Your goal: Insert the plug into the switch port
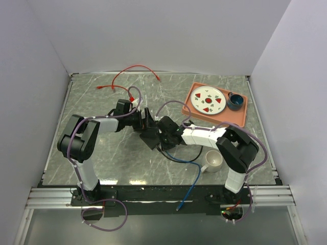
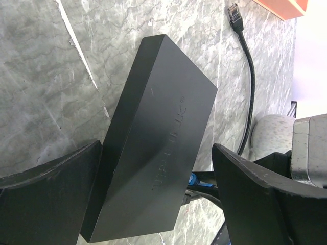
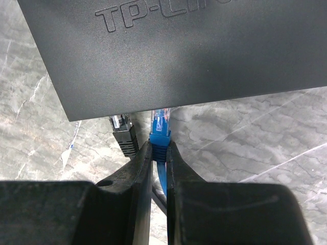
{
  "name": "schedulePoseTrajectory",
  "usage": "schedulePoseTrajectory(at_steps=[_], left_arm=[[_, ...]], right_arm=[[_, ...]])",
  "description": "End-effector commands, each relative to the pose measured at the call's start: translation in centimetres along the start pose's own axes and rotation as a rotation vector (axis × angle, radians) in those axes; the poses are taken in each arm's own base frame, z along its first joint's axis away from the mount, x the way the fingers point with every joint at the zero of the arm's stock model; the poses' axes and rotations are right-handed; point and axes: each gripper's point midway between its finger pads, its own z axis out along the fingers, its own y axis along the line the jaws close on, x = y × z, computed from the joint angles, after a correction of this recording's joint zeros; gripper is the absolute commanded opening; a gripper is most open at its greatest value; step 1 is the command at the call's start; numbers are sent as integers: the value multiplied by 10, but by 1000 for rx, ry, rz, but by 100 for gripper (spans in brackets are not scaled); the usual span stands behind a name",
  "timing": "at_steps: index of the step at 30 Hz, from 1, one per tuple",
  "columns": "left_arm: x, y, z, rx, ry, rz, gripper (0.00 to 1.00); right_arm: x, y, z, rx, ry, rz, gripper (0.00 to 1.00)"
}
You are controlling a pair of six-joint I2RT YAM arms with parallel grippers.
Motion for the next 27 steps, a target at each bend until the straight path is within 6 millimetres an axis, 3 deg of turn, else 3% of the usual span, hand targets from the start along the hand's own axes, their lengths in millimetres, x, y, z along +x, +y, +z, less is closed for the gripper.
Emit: schedulePoseTrajectory(at_steps=[1, 10, 27], left_arm=[[57, 7, 2, -40, 160, -87, 95], [74, 9, 3, -21, 205, -93, 85], [98, -5, 15, 24, 281, -72, 74]], right_arm=[[-32, 4, -4, 22, -121, 29, 0], [-41, 8, -7, -10, -185, 10, 0], [-39, 5, -8, -15, -210, -30, 0]])
